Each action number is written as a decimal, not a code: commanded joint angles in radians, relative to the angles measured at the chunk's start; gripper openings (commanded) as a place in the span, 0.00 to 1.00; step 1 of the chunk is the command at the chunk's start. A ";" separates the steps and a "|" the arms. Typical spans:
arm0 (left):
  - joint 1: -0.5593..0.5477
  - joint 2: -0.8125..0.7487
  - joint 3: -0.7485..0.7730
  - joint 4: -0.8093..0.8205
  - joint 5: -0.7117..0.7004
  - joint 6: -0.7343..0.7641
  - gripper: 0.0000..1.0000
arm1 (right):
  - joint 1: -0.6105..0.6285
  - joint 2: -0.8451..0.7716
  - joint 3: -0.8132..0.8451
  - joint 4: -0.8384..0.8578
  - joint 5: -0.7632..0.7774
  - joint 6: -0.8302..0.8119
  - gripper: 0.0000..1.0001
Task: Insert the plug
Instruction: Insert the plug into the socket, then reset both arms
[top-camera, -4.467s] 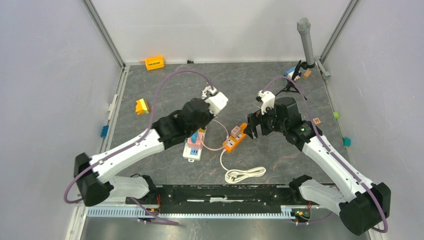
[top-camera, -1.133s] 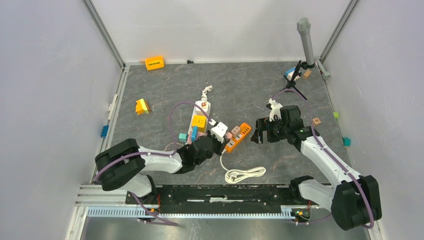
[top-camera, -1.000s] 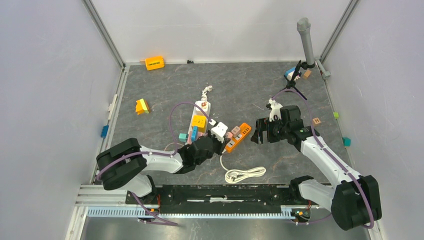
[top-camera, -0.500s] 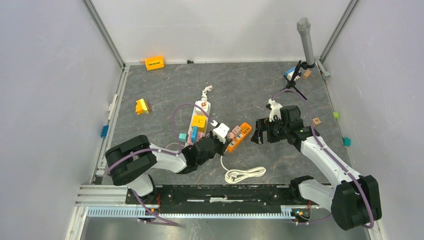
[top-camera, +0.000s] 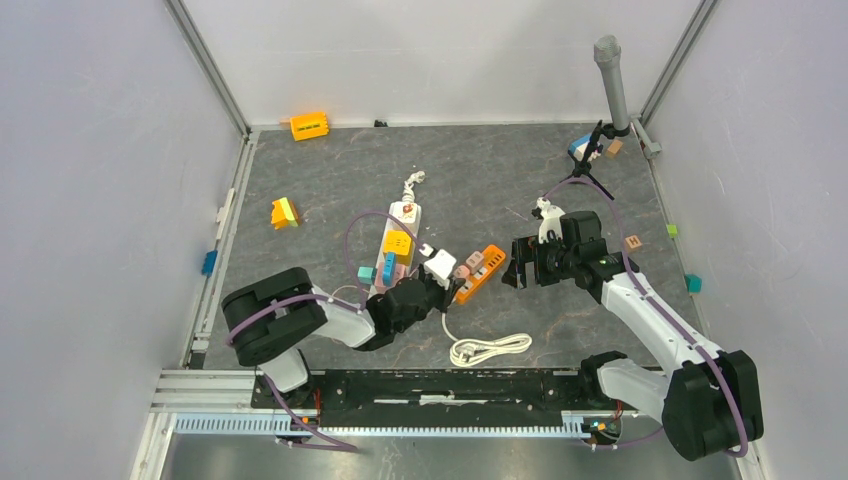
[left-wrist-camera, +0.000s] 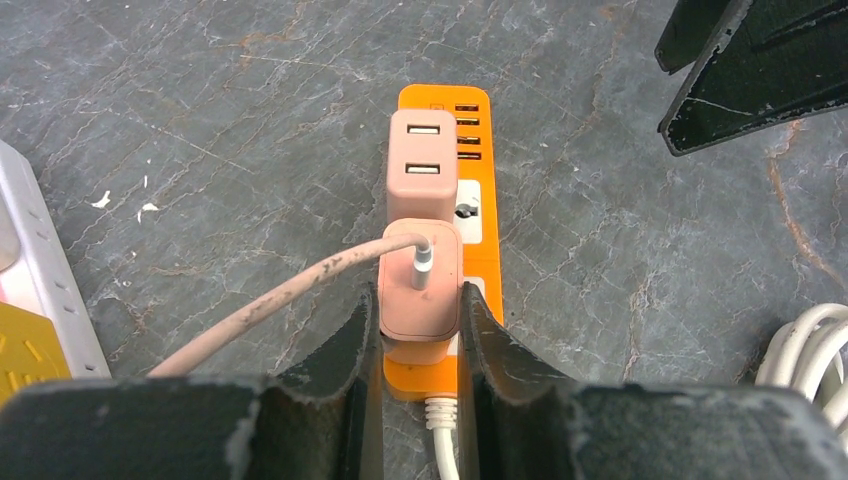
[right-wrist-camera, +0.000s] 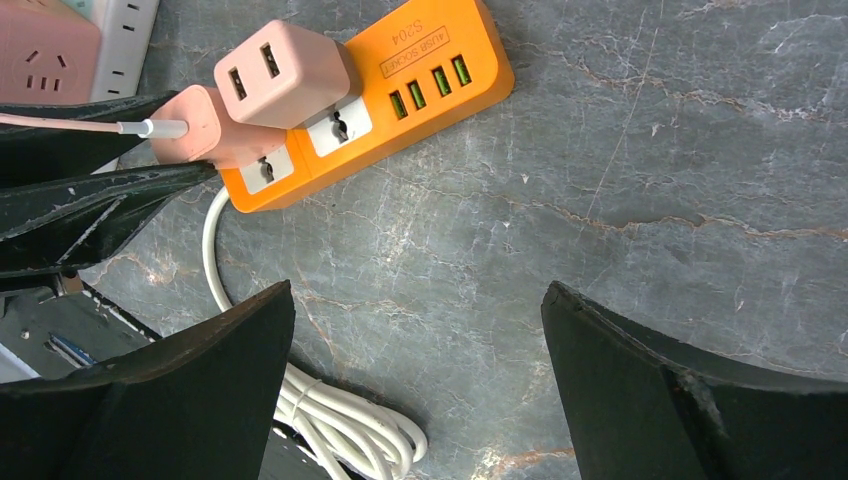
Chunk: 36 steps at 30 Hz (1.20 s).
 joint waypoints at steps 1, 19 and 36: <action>-0.017 0.072 -0.027 -0.217 0.059 -0.068 0.02 | -0.004 -0.003 0.016 0.009 -0.014 -0.011 0.98; 0.066 -0.402 0.365 -0.552 0.093 0.124 1.00 | -0.005 -0.075 0.099 0.041 0.079 0.030 0.98; 0.911 -0.741 0.195 -0.949 0.459 0.047 1.00 | -0.005 -0.306 -0.279 0.498 0.625 0.077 0.98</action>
